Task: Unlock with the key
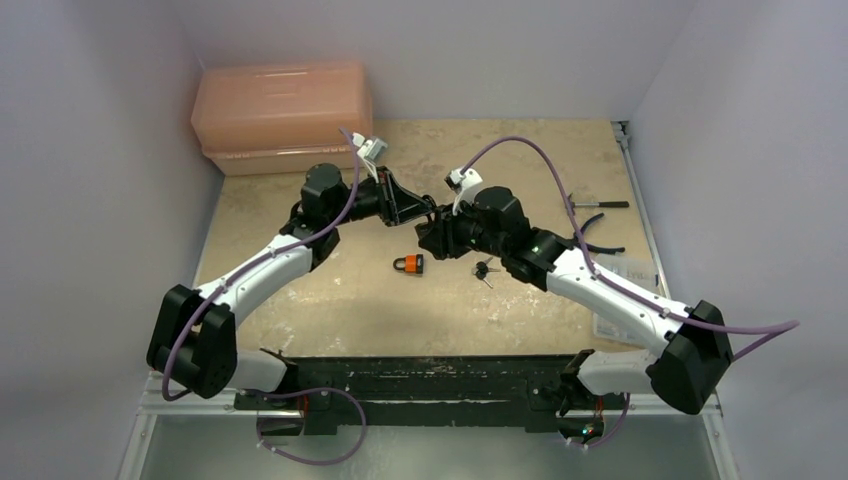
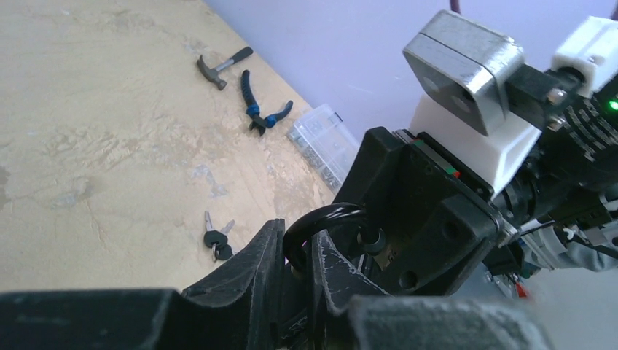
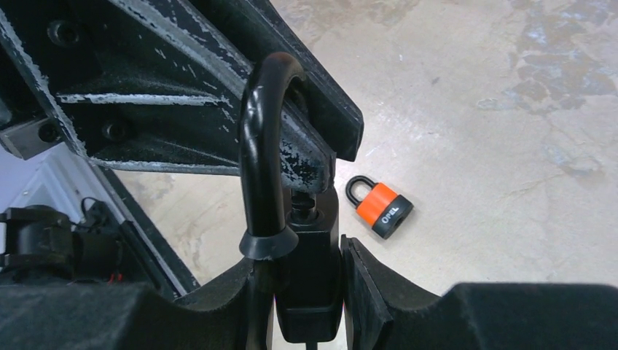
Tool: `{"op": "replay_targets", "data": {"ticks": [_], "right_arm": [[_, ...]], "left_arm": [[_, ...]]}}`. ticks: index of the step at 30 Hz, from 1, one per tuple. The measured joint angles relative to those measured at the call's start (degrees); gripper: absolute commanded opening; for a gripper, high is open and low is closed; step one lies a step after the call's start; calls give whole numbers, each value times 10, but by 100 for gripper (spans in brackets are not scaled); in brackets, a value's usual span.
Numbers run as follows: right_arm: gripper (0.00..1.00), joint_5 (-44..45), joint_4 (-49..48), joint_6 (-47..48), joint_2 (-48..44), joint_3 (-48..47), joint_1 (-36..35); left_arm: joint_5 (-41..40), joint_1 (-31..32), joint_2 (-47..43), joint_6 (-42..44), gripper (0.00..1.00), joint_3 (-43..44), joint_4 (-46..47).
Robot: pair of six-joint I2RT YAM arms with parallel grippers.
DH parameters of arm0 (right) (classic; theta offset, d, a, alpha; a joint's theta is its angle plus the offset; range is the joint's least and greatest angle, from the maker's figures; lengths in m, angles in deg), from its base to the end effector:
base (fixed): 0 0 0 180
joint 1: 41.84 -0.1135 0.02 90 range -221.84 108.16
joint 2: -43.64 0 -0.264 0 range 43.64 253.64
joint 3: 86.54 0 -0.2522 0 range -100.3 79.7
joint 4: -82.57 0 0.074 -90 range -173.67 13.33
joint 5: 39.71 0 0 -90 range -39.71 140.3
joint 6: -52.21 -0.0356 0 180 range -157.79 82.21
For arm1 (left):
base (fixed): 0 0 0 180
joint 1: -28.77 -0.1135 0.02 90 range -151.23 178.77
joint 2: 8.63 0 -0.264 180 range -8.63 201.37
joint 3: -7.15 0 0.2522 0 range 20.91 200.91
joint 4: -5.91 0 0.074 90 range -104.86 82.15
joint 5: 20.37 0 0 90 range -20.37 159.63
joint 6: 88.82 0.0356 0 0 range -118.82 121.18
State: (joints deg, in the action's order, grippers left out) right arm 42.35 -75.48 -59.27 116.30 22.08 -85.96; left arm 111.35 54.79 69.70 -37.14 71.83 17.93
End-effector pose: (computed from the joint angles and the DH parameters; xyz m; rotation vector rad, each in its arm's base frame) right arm 0.2075 0.2081 0.3168 -0.5011 2.0192 0.8631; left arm 0.2702 -0.1583 0.3097 0.4395 1.7403 -1.4140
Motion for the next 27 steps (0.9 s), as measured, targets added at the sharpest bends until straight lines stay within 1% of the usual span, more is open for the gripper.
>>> {"op": "replay_targets", "data": {"ticks": [4,13,17,21,22,27], "right_arm": [[0,34,9,8,7,-1,-5],[0,104,32,23,37,-23,-24],[0,142,48,29,47,-33,-36],[0,160,53,31,52,-34,-40],[0,160,53,31,53,-34,-40],[0,155,53,28,53,-34,-40]], "left_arm": [[-10,1,12,3,0,12,-31],[-42,3,23,14,0,28,-80],[-45,3,37,13,0,40,-97],[-48,4,48,12,0,48,-110],[-49,4,48,12,1,49,-113],[-49,4,48,14,23,50,-118]]}}
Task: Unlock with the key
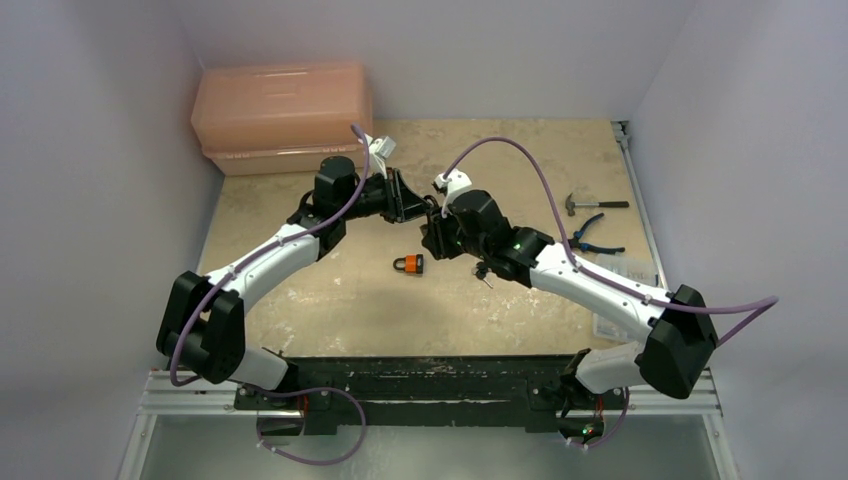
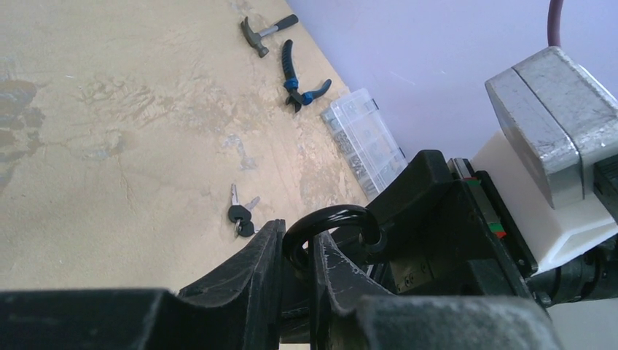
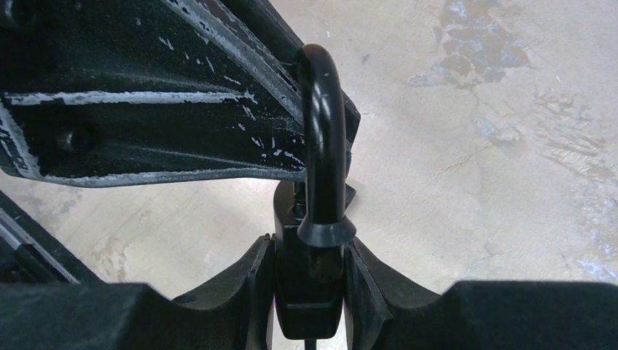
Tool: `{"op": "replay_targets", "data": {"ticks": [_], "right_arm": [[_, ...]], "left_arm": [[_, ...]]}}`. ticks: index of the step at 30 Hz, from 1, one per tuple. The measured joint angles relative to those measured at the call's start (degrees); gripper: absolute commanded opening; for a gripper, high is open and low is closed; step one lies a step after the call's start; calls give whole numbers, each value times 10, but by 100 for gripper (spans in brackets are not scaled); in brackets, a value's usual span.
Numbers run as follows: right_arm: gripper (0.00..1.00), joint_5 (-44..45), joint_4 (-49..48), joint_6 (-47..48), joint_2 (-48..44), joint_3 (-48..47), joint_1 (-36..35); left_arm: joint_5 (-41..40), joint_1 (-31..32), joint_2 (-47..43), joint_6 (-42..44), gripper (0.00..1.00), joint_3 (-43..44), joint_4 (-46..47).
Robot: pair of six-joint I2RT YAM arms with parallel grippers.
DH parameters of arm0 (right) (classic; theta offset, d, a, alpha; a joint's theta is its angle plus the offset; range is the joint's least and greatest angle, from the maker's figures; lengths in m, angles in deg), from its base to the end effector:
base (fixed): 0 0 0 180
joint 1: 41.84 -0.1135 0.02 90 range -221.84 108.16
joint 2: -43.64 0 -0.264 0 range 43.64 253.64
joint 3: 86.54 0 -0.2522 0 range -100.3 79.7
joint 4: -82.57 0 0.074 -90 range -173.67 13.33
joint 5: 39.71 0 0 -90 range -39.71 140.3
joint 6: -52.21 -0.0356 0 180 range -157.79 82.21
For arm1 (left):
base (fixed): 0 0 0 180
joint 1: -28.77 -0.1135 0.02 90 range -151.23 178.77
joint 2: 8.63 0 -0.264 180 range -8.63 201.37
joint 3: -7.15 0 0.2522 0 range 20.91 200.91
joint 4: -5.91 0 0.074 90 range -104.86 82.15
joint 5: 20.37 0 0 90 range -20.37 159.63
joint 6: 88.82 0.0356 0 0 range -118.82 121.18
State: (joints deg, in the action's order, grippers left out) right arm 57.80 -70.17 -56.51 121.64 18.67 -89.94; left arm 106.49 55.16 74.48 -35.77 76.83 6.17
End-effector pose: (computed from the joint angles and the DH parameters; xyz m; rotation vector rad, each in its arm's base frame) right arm 0.2112 0.2285 0.3022 -0.4664 2.0970 0.5584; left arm 0.2892 -0.1673 0.2937 0.3261 1.9439 -1.3339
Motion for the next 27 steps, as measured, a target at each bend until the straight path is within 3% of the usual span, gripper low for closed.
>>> {"op": "replay_targets", "data": {"ticks": [7,11,27], "right_arm": [[0,-23,-2,-12,-15,1,1],[0,-43,-5,-21,-38,11,10],[0,-106,-30,-87,-46,26,85]], "left_arm": [[-6,-5,-3,29,49,0,-5],[2,-12,-8,38,58,0,-3],[28,-38,-35,51,63,-12,23]]}}
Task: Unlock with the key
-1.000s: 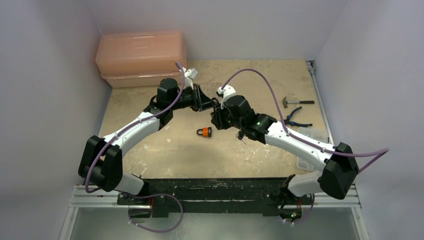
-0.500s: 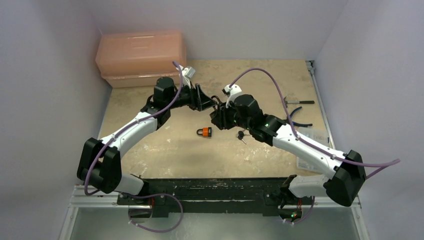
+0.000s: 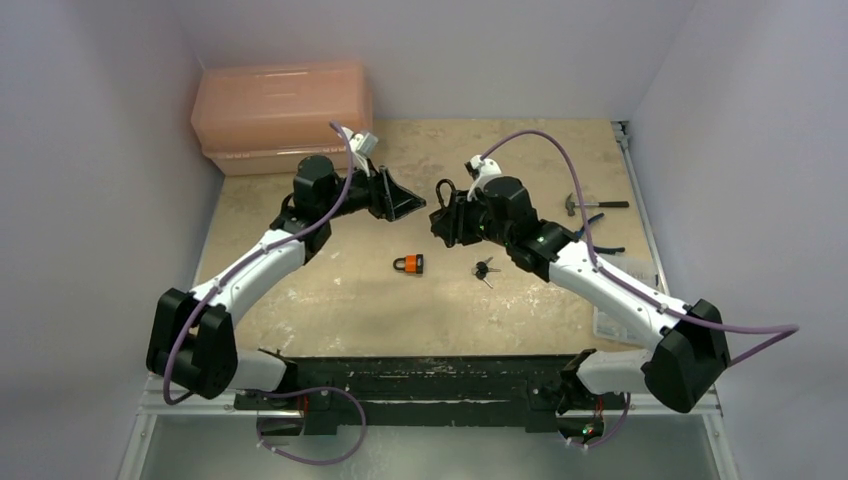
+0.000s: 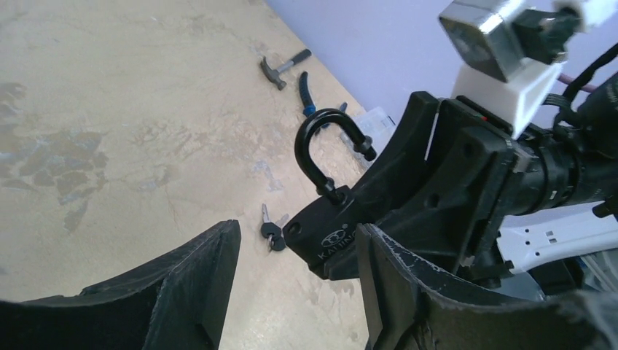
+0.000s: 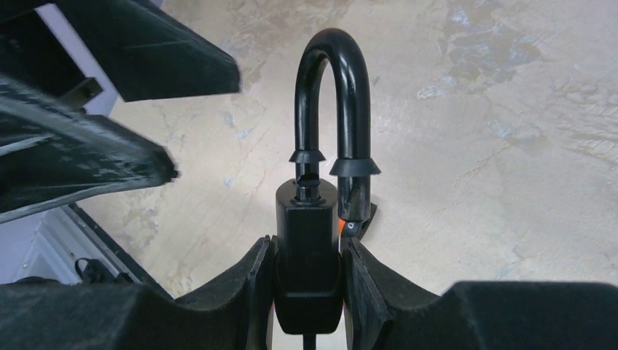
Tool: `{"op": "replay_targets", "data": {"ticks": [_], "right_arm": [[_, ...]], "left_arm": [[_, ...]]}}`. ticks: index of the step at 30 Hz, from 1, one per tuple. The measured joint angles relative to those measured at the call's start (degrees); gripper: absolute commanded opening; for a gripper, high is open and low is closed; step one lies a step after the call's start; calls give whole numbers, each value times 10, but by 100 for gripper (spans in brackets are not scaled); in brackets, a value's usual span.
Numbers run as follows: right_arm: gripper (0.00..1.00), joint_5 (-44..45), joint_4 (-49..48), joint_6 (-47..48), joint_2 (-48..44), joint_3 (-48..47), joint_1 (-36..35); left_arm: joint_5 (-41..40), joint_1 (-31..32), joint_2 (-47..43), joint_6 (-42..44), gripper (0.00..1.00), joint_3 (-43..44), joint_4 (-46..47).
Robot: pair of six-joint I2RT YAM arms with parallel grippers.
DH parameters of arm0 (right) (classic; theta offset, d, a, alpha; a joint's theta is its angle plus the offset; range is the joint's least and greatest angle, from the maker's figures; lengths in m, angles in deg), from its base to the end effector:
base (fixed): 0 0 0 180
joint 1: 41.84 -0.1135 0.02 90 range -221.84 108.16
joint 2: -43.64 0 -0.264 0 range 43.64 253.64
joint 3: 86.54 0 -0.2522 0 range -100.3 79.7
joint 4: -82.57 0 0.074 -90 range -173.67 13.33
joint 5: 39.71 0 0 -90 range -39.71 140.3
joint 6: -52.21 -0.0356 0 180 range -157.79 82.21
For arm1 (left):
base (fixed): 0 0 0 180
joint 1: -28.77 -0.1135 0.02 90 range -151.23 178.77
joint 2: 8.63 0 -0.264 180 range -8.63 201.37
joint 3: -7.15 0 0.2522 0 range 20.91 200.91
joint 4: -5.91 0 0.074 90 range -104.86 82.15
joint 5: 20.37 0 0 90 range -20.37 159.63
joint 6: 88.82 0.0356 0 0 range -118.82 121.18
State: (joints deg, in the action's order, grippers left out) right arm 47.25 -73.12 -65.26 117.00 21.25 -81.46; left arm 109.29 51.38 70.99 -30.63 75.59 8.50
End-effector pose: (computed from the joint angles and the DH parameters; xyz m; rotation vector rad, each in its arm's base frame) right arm 0.2264 0.1899 0.3143 -0.2580 2.0910 0.7816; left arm 0.2868 -0.1440 0.3091 0.4079 1.8195 -1.2717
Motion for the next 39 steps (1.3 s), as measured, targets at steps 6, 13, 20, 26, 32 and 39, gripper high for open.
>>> {"op": "replay_targets", "data": {"ticks": [6,13,20,26,32,39], "right_arm": [[0,-42,-40,-26,47,2,29],[0,-95,-101,-73,131,4,56],[0,-136,-173,-136,224,-16,59],[0,-164,-249,-207,319,-45,60],[0,-173,-266,-240,400,-97,63],[24,-175,-267,-250,464,-148,70]], "left_arm": [[-75,-4,-75,35,63,-33,-2],[-196,-4,-152,84,63,-61,-1],[-254,-5,-163,107,63,-70,-3],[-266,-5,-155,115,63,-70,-5],[-266,-5,-149,117,63,-70,-8],[-266,-5,-147,117,63,-70,-8]]}}
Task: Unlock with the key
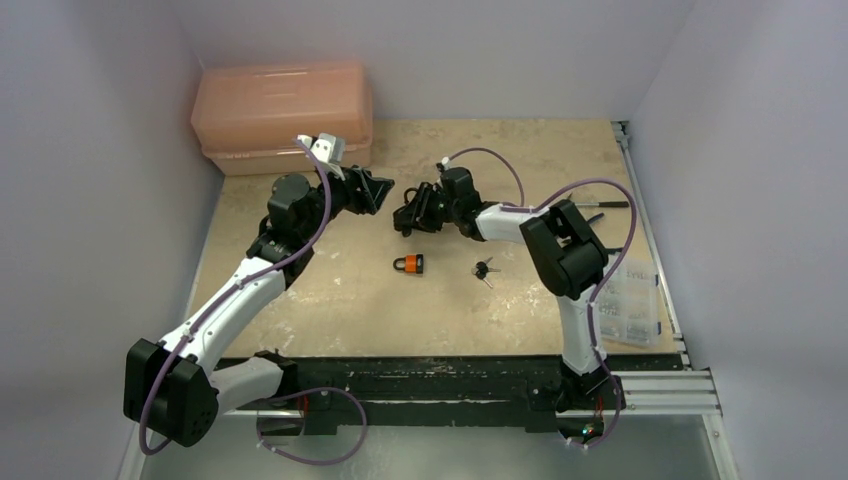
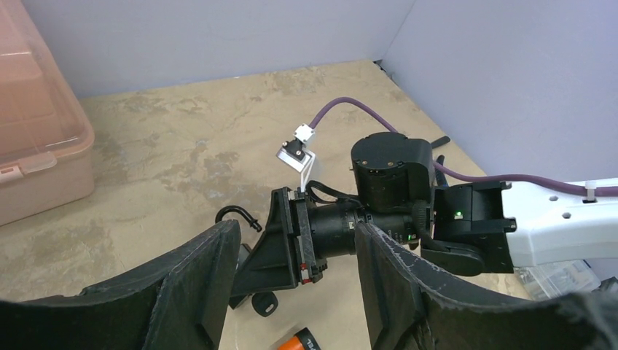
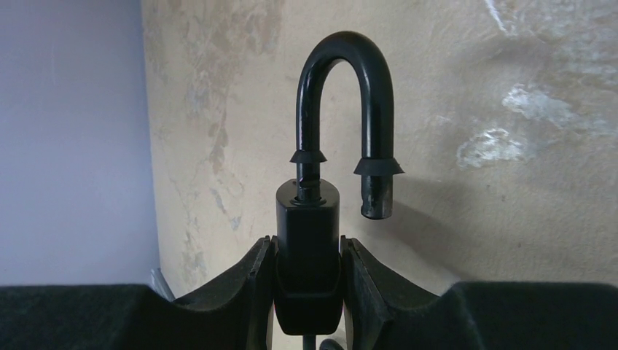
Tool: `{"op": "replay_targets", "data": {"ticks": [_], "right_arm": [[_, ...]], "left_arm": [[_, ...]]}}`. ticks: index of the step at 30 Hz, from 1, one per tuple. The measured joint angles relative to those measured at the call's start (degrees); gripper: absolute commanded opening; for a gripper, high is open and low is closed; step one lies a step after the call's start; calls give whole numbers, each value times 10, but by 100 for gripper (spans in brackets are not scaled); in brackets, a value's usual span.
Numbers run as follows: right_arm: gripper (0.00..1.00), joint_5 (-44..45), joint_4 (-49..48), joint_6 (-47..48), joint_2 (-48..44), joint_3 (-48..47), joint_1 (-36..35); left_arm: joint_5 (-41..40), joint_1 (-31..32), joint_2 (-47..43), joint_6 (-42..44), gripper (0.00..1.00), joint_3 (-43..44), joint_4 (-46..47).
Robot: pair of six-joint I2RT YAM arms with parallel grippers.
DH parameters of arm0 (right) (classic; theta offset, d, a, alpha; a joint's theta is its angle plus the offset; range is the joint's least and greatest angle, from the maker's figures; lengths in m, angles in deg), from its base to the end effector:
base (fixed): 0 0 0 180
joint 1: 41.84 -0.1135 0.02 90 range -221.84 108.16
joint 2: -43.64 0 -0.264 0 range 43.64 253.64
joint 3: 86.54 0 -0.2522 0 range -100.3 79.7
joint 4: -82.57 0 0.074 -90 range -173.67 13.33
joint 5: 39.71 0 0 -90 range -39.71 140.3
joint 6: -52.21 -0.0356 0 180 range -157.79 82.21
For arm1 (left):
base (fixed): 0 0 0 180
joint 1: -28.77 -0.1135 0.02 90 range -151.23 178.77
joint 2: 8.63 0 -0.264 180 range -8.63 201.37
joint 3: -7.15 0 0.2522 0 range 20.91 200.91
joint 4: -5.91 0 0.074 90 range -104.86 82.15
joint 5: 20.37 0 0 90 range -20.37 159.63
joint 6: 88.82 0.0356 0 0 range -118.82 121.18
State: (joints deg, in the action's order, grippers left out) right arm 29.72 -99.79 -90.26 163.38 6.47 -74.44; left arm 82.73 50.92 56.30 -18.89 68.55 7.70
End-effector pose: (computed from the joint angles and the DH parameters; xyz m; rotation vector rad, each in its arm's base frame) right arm 0.3771 0.2560 0.1520 0.1626 2.3246 1.2075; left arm 0.2456 -0.1087 0.3338 0.2127 1.6388 -0.7498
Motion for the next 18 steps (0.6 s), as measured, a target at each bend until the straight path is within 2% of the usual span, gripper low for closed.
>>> {"op": "replay_targets", "data": {"ticks": [10,18], "right_arm": [[66,-4,-6,-8,11,-1,12],[71,-5,-17,-7,10,0,21]], "left_arm": [[2,0,0,2,62,0,0],[4,0,3,2,62,0,0]]}}
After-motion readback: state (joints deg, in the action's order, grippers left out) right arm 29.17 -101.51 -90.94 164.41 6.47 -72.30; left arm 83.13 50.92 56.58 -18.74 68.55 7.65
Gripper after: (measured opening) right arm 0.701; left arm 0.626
